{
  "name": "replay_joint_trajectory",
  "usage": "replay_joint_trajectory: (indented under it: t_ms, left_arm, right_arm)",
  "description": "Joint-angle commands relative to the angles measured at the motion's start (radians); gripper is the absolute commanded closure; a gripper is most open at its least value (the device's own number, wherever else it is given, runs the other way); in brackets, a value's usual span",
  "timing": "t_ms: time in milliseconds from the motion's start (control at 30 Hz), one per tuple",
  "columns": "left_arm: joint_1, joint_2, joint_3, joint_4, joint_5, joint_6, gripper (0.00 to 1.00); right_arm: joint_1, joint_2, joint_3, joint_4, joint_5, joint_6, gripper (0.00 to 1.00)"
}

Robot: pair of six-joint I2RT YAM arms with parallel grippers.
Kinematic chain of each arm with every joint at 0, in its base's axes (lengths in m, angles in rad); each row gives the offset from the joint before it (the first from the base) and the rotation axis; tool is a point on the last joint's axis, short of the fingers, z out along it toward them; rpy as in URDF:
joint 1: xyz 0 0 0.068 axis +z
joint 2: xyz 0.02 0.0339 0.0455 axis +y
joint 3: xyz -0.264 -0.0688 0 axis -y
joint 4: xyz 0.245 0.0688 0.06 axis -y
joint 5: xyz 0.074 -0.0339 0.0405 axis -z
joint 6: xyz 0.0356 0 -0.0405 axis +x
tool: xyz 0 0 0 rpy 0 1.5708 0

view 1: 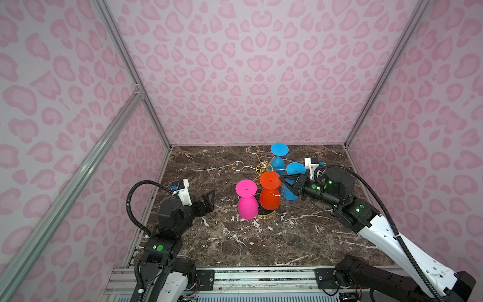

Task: Take the wine glass off the wine glass rack
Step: Pick up the wine glass from the wine glass rack.

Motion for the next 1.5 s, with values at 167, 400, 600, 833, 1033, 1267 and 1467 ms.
replay_joint_trajectory:
  t_ms: [167, 400, 600, 833, 1033, 1267, 1467]
  left_arm:
    - [0.000, -0.015, 0.007, -0.007, 0.008, 0.008, 0.02]
    - [0.001, -0.028, 0.008, -0.017, 0.004, 0.011, 0.02]
    - [0.001, -0.031, 0.010, -0.022, 0.003, 0.017, 0.02]
    - [0.001, -0.032, 0.014, -0.027, 0.002, 0.016, 0.02]
    - [0.000, -0.035, 0.020, -0.037, 0.000, 0.015, 0.02]
    - [0.000, -0.050, 0.042, -0.062, -0.007, 0.021, 0.02]
    - [0.000, -0.062, 0.087, -0.111, 0.005, 0.020, 0.01]
  right_arm:
    - [0.024, 0.008, 0.015, 0.042, 0.010, 0.002, 1.00]
    - [0.045, -0.010, 0.006, 0.033, 0.021, 0.005, 1.00]
    - [0.060, -0.033, -0.008, 0.021, 0.023, 0.004, 1.00]
    - [0.074, -0.056, -0.030, 0.017, 0.013, 0.011, 1.00]
    - [0.097, -0.079, -0.035, 0.000, 0.009, 0.014, 1.00]
    - [0.123, -0.105, -0.041, -0.010, 0.012, 0.015, 1.00]
    - [0.148, -0.156, -0.067, -0.041, 0.032, 0.022, 1.00]
